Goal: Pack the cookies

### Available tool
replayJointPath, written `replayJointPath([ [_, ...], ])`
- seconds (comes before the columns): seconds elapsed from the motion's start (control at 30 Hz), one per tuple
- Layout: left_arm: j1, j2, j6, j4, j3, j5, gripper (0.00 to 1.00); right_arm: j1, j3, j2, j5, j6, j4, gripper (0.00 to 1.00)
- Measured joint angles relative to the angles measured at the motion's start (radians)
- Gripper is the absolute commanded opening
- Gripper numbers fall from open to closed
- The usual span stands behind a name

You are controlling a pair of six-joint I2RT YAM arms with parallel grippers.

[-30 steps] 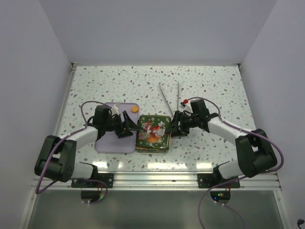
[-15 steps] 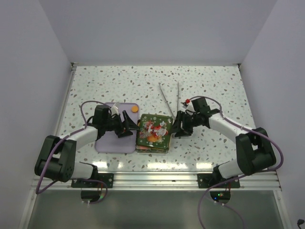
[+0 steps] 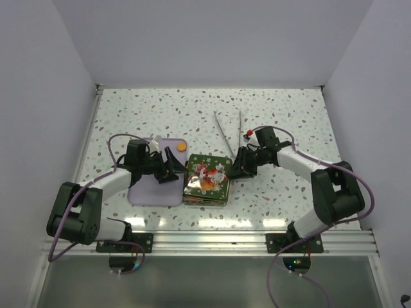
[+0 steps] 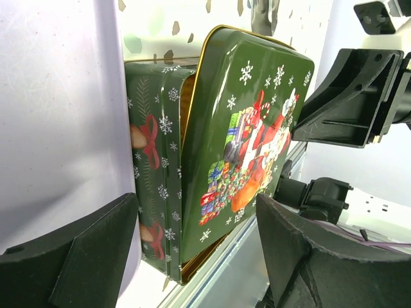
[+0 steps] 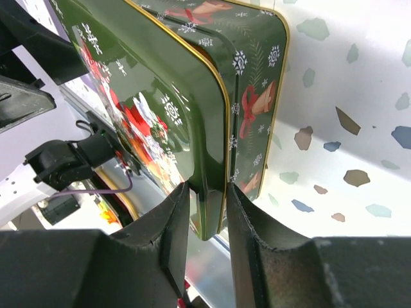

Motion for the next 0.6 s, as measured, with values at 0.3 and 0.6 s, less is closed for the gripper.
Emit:
replayJointPath([
  [0.3, 0.002, 0.0, 0.0, -0.005, 0.003, -0.005, 0.79, -0.001, 0.036, 0.051, -0.025, -0.021, -0.001, 0.28],
  [0.6, 0.002, 0.0, -0.011, -0.002, 0.003, -0.015, 0.79, -0.006, 0.069, 0.126, -0.058, -0.043, -0.003, 0.27],
])
